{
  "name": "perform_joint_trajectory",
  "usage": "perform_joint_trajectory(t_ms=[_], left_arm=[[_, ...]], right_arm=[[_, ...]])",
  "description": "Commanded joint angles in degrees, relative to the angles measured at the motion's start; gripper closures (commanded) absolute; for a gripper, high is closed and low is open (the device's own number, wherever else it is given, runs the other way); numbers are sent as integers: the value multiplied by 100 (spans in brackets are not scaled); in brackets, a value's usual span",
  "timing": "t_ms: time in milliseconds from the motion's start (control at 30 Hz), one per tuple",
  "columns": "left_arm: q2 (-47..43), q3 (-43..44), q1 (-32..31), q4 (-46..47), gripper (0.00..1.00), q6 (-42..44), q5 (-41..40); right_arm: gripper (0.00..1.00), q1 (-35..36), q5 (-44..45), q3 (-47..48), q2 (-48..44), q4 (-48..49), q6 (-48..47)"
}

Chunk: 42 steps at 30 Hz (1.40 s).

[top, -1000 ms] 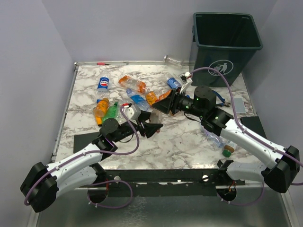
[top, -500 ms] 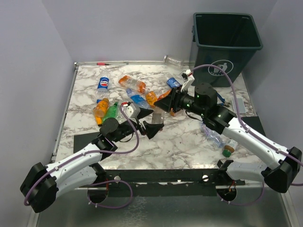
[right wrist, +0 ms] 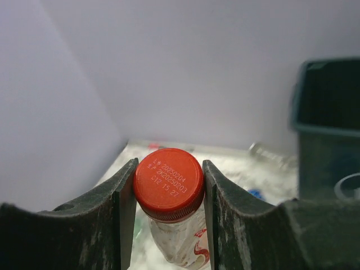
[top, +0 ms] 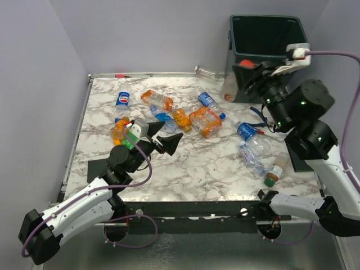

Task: Put the plastic bottles in the bin
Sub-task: Place the plastic bottle in the trash bin.

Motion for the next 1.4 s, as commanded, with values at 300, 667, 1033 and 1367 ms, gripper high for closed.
perform_joint_trajectory(t_ms=[300,667,1033,1367], left_arm=[[87,535,8,-1404,1,134,-1907],[129,573,19,-1530,1,92,-2088],[196,607,30,-1552,1,92,-1994],[338,649,33,-1650,1,165,-2040]], right_arm=[[100,-879,2444,2445,1746,2847,-2705],[100,-2930,2310,3255,3150,3649,-1183],[100,-4546,783,3891,4380,2118,1963],[100,-4620,405,3800,5079,1475,2147]])
